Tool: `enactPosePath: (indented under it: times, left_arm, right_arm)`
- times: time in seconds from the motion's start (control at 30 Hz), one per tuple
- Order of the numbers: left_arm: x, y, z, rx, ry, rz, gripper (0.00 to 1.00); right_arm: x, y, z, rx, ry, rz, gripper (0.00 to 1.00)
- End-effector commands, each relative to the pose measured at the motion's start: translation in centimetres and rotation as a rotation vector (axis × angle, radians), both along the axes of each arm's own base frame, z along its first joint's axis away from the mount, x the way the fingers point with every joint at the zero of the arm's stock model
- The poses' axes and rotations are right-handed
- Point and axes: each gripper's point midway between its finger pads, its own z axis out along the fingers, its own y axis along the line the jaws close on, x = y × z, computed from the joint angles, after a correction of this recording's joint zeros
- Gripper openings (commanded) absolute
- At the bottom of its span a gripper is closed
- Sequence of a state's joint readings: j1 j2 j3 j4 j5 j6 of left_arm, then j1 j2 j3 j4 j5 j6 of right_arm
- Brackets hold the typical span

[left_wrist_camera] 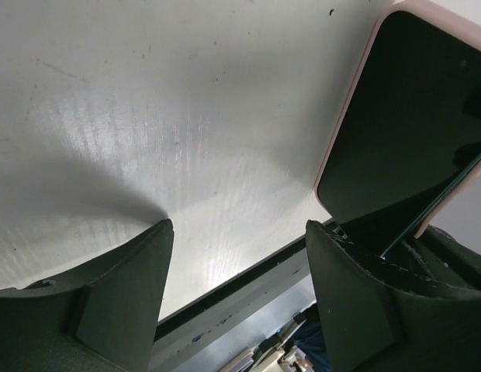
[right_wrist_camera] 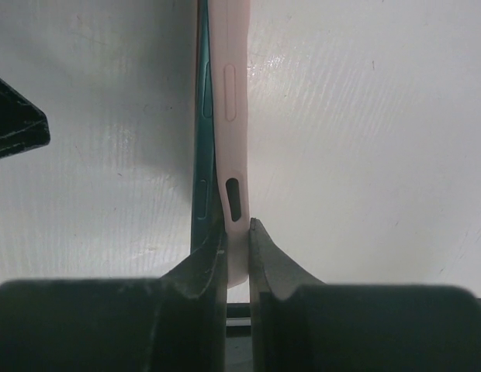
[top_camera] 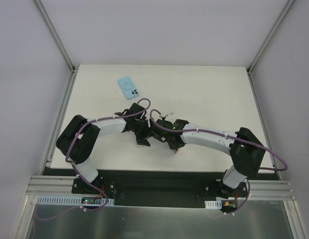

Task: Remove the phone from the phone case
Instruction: Remove the phone case from the phone.

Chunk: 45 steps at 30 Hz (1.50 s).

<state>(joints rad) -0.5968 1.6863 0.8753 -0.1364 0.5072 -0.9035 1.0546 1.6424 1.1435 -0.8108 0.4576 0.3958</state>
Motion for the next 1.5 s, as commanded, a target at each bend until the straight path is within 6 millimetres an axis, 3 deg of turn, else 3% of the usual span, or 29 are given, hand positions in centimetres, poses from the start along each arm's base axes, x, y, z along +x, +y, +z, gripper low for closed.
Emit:
enactPosePath:
  times: [0.0,0.03,0.13,0.33,0.63,0.9,1.17,1.33,1.47]
  left_arm:
    - [0.1,-0.6,0.1,-0.002,-0.002,-0.024,0.67]
    - [0.1,-0.5,0.0,0.000,-0.003,-0.025,0.67]
    - [-0.2,-0.4,-0.1,0.004,-0.002,-0.028,0.67]
    - [-0.2,-0.4,0.0,0.000,-0.006,-0.030,0.67]
    - [-0.1,-0.5,0.7,-0.011,-0.024,-0.034,0.67]
    - [-0.5,-0.5,1.6,-0.022,-0.041,-0.029,0.67]
    - [-0.8,-0.6,2.4,-0.040,-0.056,-0.034,0.67]
    - [-0.9,-0.8,3.2,-0.055,-0.079,-0.044,0.69]
    - [-1.2,-2.3,4.5,-0.117,-0.108,-0.100,0.70]
  right_arm:
    - [0.3,1.2,-1.7,0.015,0.002,-0.038,0.13]
    - [0.3,1.3,-1.8,0.017,0.000,-0.041,0.20]
    - [0.4,1.4,-2.1,0.021,-0.005,-0.045,0.28]
    - [0.9,1.5,-2.5,0.044,-0.012,-0.058,0.28]
    - [1.4,-0.1,-2.8,0.043,-0.015,-0.096,0.25]
    - [1.2,0.1,-4.9,0.077,0.019,-0.108,0.26]
    - [1.4,-0.2,-6.7,0.076,0.038,-0.112,0.22]
    - [1.5,-0.1,-7.2,0.097,0.050,-0.096,0.12]
    - [1.4,-0.1,-7.0,0.131,0.040,-0.075,0.05]
